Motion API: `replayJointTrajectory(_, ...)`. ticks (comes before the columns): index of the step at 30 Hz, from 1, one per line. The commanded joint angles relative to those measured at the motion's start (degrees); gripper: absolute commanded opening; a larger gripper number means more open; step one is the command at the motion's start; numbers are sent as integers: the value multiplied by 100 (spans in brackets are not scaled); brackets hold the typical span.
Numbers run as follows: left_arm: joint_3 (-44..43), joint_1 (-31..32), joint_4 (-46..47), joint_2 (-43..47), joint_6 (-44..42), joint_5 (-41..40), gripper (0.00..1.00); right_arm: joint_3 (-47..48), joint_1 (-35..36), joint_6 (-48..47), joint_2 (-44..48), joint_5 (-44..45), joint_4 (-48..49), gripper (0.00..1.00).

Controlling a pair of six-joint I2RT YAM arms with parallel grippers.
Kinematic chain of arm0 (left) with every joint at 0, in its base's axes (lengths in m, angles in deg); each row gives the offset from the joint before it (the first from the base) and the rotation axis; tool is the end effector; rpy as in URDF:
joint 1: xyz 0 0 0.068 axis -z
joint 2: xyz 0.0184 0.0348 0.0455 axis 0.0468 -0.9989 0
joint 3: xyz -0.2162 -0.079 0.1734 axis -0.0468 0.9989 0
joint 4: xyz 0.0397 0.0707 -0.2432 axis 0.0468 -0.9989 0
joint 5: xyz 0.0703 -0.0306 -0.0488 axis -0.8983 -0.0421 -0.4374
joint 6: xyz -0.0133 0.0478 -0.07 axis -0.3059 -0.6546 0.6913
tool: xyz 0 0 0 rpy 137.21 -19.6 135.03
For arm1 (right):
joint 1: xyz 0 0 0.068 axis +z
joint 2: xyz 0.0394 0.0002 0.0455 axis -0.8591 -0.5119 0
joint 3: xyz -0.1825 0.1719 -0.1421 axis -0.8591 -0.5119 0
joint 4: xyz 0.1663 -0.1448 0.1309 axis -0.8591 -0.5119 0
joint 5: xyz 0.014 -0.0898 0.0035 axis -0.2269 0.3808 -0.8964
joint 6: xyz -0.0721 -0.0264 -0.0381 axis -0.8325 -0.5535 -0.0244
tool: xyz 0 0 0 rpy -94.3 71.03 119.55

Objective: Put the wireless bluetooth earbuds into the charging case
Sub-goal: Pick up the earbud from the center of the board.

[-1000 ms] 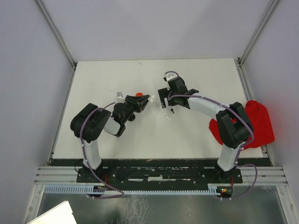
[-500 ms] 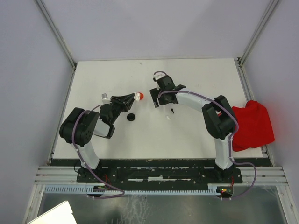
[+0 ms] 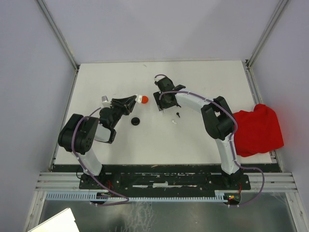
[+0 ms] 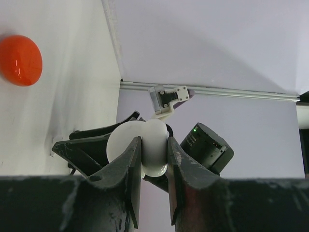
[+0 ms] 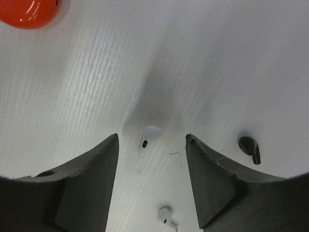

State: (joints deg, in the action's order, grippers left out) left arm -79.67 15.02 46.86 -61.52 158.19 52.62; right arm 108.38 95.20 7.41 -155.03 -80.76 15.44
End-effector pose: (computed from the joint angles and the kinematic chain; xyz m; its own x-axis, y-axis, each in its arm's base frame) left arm 0.3207 -0.0873 0.1740 -0.4259 -0.9032 0.0534 -0.0082 -0.0552 -0.9984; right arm 0.4075 0.2859 0.1558 -0.7972 -0.2657 -0.5420 -0.3465 0.9367 0.0504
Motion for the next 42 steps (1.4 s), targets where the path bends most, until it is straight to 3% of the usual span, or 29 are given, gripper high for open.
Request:
replayJointTrajectory(1,31,-29,327,121,-196,177,3,327,5,64,-108,132,-183,65)
replayJointTrajectory(42,-15,-124,582,-137,-87,307,3,863,-123,290,-559,-230,-706,38)
